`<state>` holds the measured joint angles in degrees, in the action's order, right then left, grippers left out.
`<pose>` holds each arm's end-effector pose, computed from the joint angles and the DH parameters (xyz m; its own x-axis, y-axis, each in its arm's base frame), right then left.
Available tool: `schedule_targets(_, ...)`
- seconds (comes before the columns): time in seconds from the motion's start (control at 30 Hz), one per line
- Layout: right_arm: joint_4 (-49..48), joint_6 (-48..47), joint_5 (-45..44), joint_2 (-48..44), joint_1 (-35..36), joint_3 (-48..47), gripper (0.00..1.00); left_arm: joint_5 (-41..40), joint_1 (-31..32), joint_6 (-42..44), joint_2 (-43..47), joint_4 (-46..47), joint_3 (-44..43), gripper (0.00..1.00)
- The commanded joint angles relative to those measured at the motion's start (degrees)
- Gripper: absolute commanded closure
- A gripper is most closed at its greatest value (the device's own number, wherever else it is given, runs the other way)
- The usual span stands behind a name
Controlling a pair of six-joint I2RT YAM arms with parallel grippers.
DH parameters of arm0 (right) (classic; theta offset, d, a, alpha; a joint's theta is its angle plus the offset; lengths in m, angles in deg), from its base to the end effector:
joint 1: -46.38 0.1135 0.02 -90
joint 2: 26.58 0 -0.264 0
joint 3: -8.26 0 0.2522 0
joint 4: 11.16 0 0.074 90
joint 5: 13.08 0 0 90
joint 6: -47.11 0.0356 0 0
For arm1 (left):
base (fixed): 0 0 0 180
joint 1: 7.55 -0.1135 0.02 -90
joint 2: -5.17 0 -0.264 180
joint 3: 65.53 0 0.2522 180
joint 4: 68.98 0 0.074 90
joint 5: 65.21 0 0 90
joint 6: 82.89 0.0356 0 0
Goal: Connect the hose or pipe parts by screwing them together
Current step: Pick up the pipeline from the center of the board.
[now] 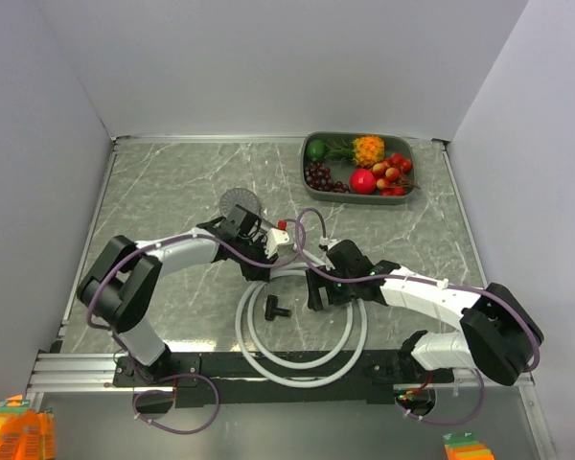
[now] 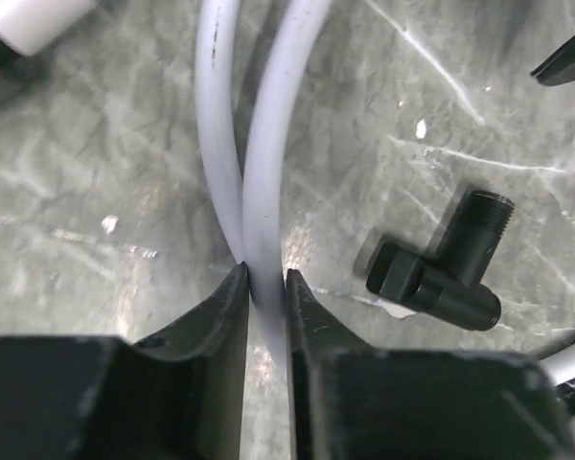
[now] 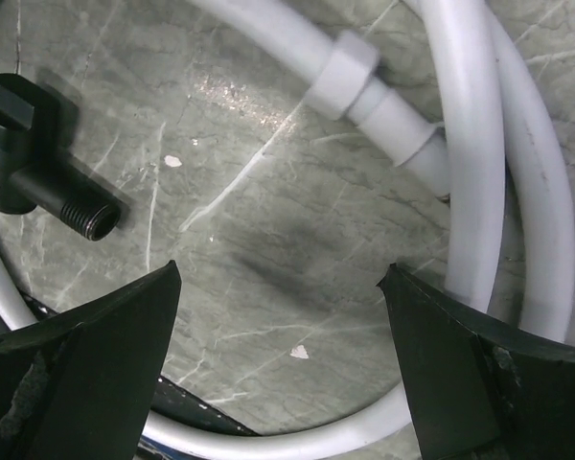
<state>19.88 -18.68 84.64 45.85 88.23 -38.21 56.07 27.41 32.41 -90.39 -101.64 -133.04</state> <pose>0.1656 0.1547 0.1631 -0.8632 -0.2277 -0.4505 -0.3965 0.8582 0.3261 0.2510 -0.1981 0.1666 -0.3480 0.6889 -0.6358 0.9364 0.2881 -0.2003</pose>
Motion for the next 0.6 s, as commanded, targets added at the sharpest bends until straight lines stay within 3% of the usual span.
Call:
schedule_targets(0.0,2.7,0.7,-3.9,0.7,-0.9,-1.9,0.04,-6.6,-0.7,0.7,6.1,1.6,2.1,0.84)
schedule_targets(0.37,3.4,-2.4,-5.4,5.1,-4.0,-7.9,0.01,-7.6,-6.9,2.4,19.4,-6.9,7.7,0.88)
schedule_targets(0.47,2.7,-3.3,-4.8,6.7,-4.1,-9.5,0.01,-7.4,-7.4,3.4,20.9,-7.6,10.0,0.81)
schedule_targets(0.5,2.1,-3.5,-4.8,6.9,-4.1,-9.7,0.01,-7.1,-7.4,3.6,20.7,-7.7,10.5,0.75)
schedule_targets(0.57,0.5,-4.9,-3.4,6.1,-4.0,-9.4,0.01,-5.4,-7.2,3.6,18.9,-9.0,10.0,0.73)
